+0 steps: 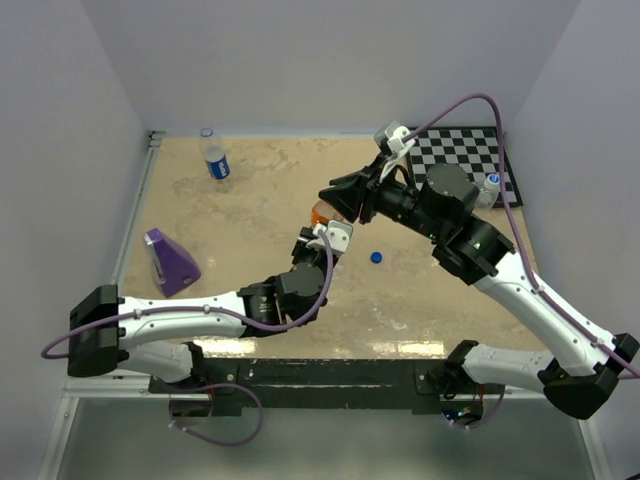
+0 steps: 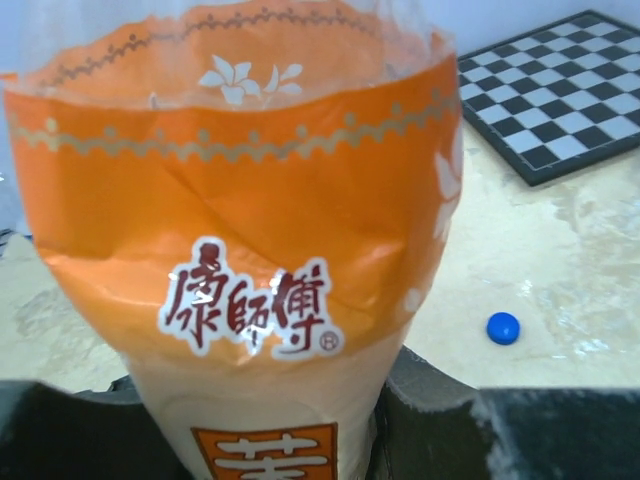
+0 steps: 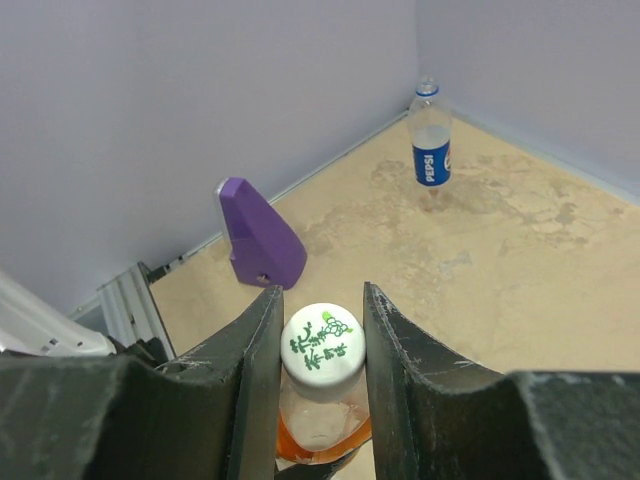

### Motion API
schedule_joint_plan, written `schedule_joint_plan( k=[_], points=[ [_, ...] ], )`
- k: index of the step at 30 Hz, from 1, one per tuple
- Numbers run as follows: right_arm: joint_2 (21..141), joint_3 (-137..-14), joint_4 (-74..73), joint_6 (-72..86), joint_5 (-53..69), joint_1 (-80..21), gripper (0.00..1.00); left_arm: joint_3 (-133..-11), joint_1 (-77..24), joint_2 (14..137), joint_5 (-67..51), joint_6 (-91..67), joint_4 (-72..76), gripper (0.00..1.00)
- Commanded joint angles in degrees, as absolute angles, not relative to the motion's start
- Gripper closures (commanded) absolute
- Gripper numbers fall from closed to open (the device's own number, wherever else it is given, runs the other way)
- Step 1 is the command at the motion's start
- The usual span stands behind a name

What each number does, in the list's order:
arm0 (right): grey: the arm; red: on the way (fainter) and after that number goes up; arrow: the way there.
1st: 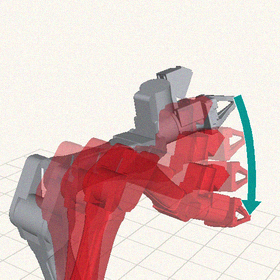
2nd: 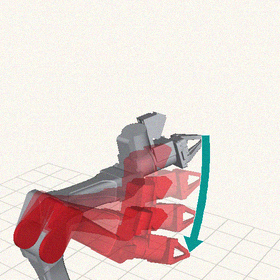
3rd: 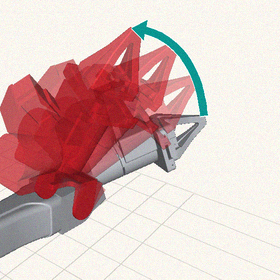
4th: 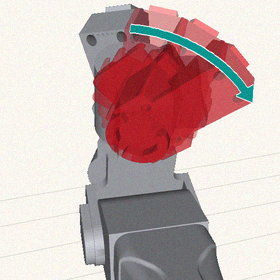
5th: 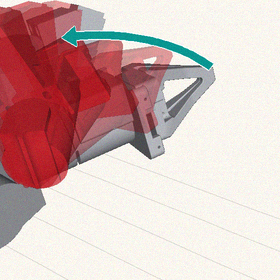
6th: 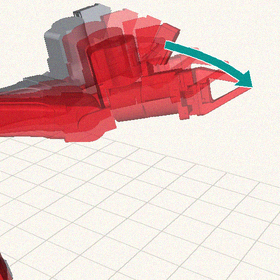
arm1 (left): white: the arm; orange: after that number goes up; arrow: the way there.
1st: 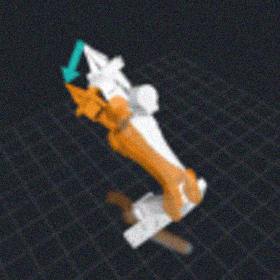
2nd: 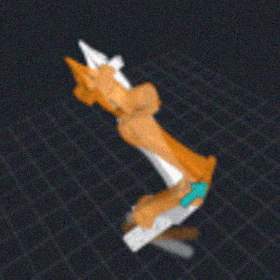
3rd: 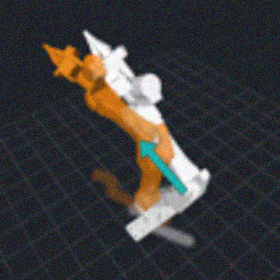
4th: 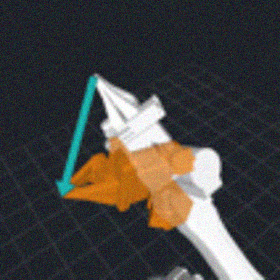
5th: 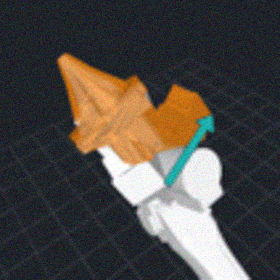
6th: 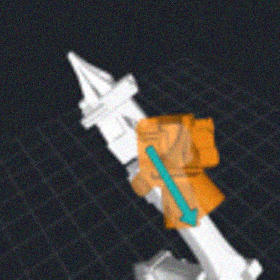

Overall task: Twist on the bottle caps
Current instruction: Screw the bottle cap onto the plastic bottle.

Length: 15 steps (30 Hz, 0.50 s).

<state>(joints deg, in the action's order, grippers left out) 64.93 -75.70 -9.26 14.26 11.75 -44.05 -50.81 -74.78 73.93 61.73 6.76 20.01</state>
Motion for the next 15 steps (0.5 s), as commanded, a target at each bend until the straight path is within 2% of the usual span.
schedule_joint_plan(
  k=[1,2,4,9,11,15],
  points=[
    [65.6,-73.4,-10.1,17.5,3.4,-44.6,1.00,-55.0,-76.5,75.2,65.5,14.7,26.1,0.99],
    [65.0,-73.4,-9.8,17.5,4.5,-44.6,0.95,-55.1,-76.4,75.1,65.0,13.1,24.5,0.99],
    [63.5,-73.6,-8.6,17.4,5.4,-44.5,0.76,-54.7,-75.9,73.8,62.0,9.4,20.7,1.00],
    [61.6,-77.3,-8.9,15.0,8.4,-43.9,0.41,-52.9,-71.6,69.7,50.0,1.0,13.4,1.00],
    [60.6,-78.1,-8.5,14.9,10.5,-42.8,0.34,-51.6,-70.0,67.8,44.5,-1.3,12.2,1.00],
    [60.1,-78.9,-7.8,13.3,18.8,-39.8,0.28,-48.4,-65.8,62.8,31.0,-3.1,12.8,1.00]
  ],
)
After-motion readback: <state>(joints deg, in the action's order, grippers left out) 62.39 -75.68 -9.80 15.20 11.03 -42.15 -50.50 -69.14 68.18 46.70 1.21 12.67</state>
